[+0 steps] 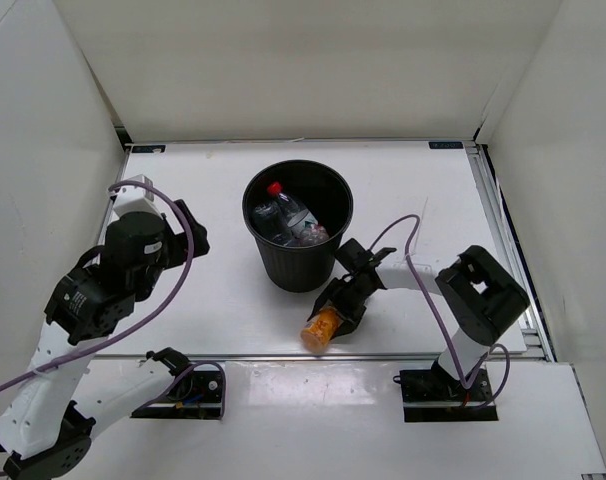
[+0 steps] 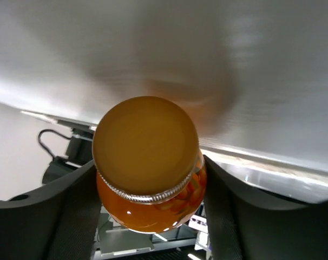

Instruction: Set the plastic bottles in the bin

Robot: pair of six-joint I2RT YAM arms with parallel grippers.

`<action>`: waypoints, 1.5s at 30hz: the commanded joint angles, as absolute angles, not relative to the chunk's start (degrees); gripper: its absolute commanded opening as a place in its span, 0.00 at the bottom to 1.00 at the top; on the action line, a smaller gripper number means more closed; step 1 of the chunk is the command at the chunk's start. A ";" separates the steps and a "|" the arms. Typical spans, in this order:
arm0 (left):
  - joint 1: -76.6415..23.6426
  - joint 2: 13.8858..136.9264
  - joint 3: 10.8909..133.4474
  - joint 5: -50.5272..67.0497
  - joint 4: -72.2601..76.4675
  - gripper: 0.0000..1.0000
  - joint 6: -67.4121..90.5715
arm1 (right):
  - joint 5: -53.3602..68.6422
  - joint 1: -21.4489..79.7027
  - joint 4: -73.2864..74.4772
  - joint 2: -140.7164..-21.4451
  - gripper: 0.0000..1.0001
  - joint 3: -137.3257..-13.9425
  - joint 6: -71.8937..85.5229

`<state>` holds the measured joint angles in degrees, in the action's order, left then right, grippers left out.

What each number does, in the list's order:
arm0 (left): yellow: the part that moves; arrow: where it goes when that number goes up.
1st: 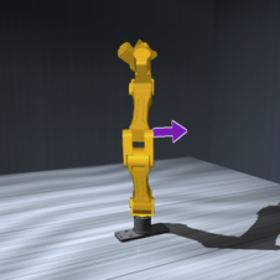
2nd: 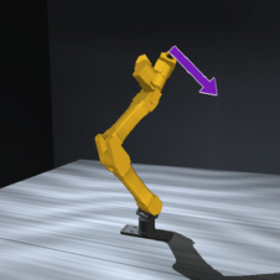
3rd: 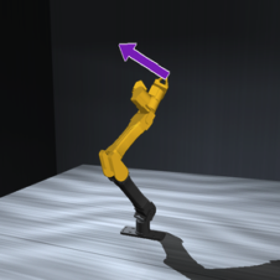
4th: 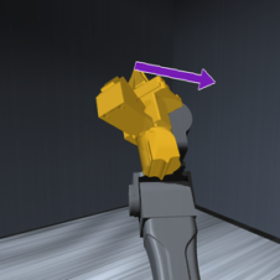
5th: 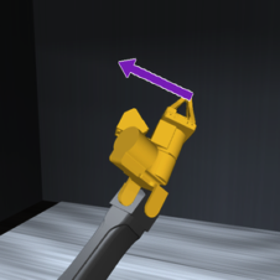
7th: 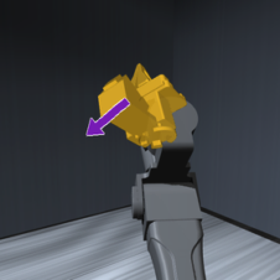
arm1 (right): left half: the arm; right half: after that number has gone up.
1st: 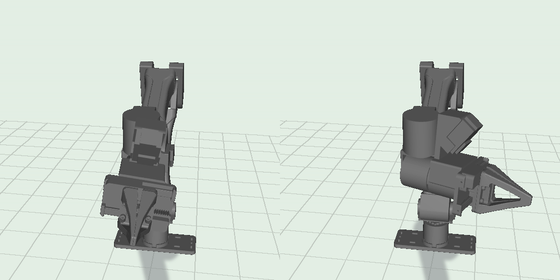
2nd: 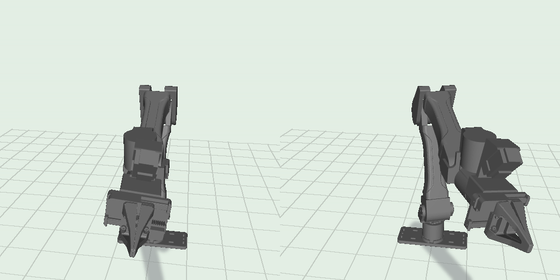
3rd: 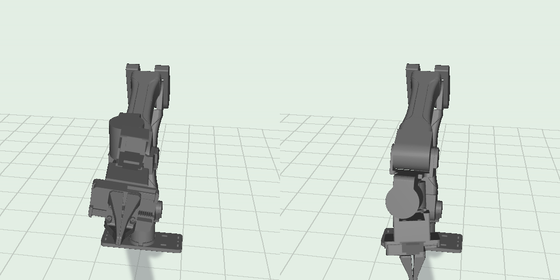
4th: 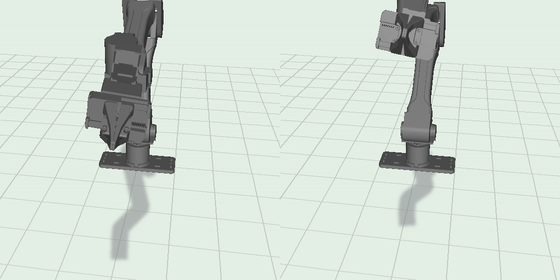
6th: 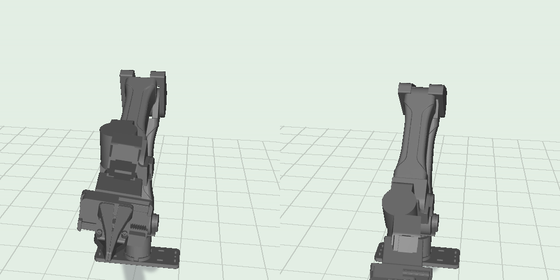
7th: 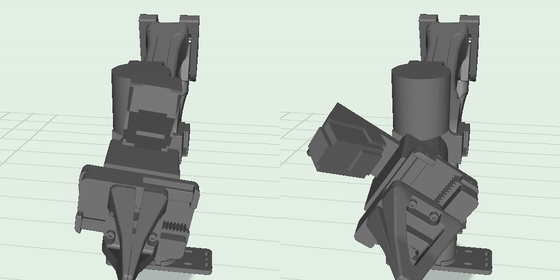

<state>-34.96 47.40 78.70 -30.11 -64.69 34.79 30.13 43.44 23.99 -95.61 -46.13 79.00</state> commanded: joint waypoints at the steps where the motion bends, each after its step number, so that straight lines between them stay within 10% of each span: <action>1: -34.72 46.76 78.67 -33.22 -65.92 1.00 36.03 | 30.60 43.77 31.44 -93.27 0.40 -47.02 77.26; 15: -34.72 49.21 73.04 -38.41 -61.52 1.00 38.94 | 14.87 32.44 73.13 -67.87 0.18 -84.77 61.61; 24: -34.72 52.99 72.33 -38.94 -59.68 1.00 37.88 | 8.97 29.70 58.97 -85.40 0.31 -110.70 46.24; 30: -34.72 55.72 71.81 -38.32 -59.15 1.00 37.88 | 7.21 30.94 65.73 -99.13 0.72 -126.38 36.67; 32: -34.72 55.72 72.33 -39.02 -59.77 1.00 37.88 | 4.06 30.94 67.75 -98.62 1.00 -126.39 35.51; 45: -34.72 58.00 68.74 -42.10 -63.01 1.00 42.44 | 3.08 12.75 64.25 -74.63 1.00 -98.19 35.33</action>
<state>-34.94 57.43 70.39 -40.32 -60.64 39.70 3.16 15.35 65.49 -76.36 -101.86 36.21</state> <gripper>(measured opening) 0.998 0.998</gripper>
